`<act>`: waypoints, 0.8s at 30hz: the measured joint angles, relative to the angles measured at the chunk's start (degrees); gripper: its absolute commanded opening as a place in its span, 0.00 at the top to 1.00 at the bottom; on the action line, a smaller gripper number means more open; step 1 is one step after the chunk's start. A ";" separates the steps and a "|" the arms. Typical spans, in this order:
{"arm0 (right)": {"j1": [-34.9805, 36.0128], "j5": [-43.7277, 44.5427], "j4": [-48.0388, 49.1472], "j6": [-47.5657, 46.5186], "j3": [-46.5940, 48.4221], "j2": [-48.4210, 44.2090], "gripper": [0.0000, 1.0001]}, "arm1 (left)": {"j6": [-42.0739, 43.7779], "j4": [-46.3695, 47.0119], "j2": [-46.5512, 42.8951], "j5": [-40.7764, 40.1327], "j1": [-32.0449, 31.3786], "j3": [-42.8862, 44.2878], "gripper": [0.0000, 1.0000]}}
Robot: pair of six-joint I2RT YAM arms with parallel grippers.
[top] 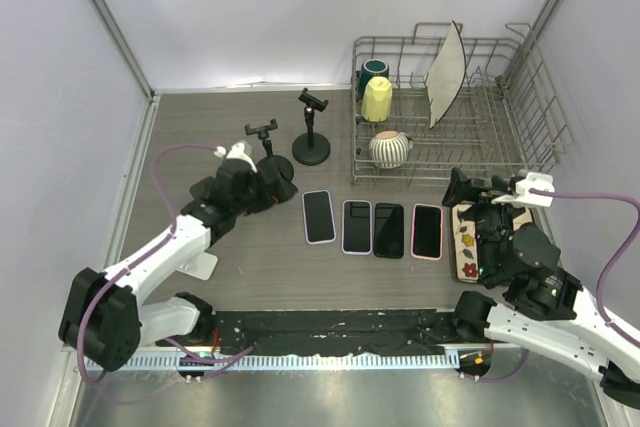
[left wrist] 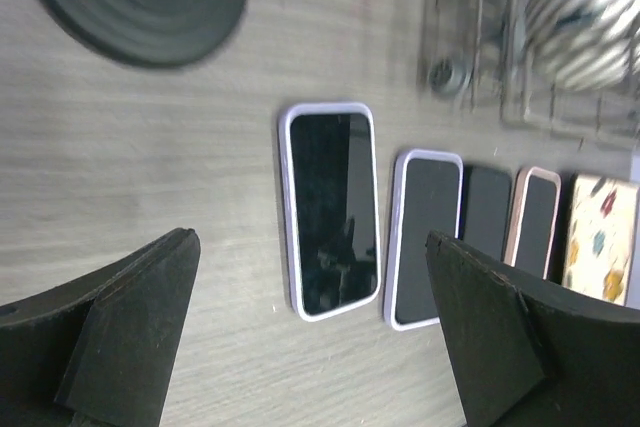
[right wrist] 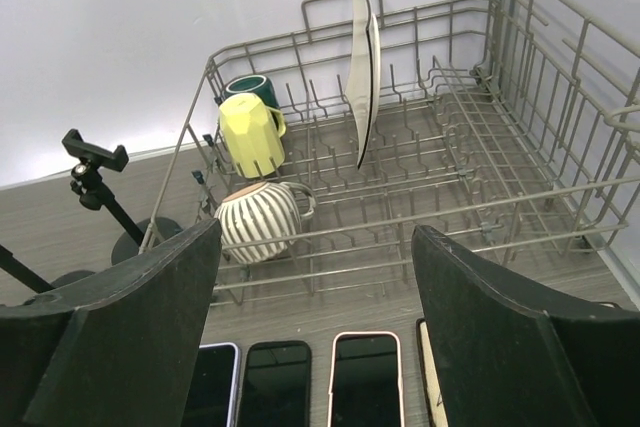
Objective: Remove the phone from the phone stand
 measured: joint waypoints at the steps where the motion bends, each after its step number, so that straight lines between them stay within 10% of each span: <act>1: 0.00 0.37 -0.17 -0.02 0.37 -0.02 0.17 | 0.81 -1.51 -0.55 0.76 2.34 1.70 0.00; 12: 0.00 5.33 -0.46 -5.73 3.02 -4.85 0.14 | 8.13 -12.13 -14.14 1.25 9.99 20.24 0.00; 24: 0.00 6.54 8.39 -13.03 2.40 -11.41 0.14 | 20.09 -4.76 -44.96 -16.83 10.10 12.35 0.00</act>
